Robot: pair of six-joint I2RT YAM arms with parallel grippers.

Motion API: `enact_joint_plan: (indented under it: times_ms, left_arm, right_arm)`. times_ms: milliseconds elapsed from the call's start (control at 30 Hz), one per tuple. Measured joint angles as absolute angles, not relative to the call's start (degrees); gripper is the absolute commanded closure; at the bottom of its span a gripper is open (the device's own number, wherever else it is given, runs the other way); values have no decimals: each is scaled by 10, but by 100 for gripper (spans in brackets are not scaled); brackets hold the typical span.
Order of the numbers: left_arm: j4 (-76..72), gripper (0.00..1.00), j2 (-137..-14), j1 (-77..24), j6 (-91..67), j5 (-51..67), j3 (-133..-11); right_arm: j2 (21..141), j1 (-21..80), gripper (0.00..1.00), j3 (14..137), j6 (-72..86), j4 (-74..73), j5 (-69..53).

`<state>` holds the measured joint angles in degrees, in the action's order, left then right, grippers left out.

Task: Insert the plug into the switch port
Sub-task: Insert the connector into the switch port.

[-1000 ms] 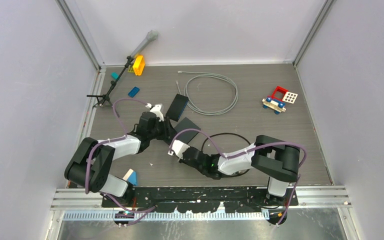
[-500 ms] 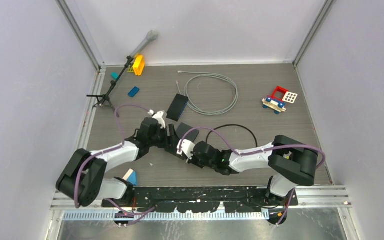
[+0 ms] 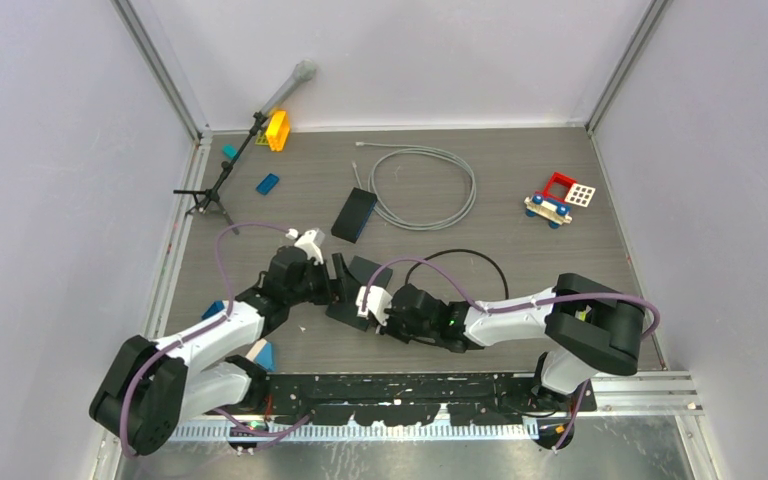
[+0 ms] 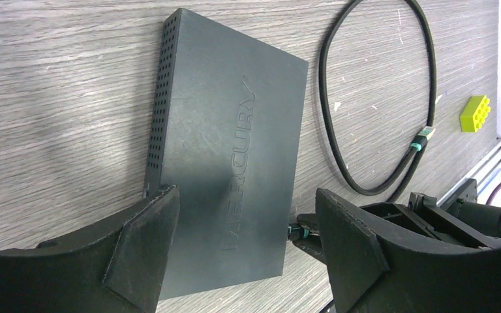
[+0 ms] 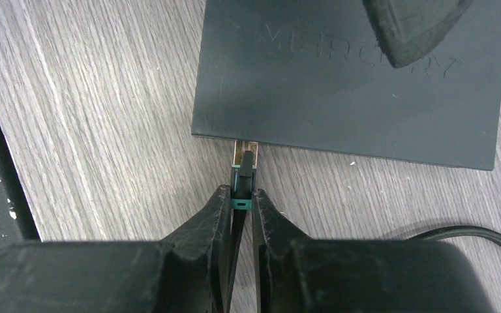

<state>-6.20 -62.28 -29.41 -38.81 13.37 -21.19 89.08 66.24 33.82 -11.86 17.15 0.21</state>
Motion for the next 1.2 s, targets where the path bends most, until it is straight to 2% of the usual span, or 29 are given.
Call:
enact_joint_plan:
  times_ms: [333,600,733,867,1033,1200]
  left_arm:
    - [-80,22,-636,-298,-419,103,-212]
    - [35,20,-541,-290,-433,2,-187]
    - [41,27,-528,-275,-433,-1,-186]
    - [2,37,-572,-272,-433,46,-173]
    - [-75,41,-615,-273,-437,100,-154]
    - [-114,55,-615,-286,-439,92,-135]
  right_arm:
    - [891,662,99,338,-118,172,1]
    - [889,662,100,337,-116,174,-1]
    - [888,662,100,335,-114,176,-6]
    - [888,662,99,335,-110,176,-14]
    - [886,662,100,335,-103,176,-17]
    - [886,662,100,335,-98,170,-10]
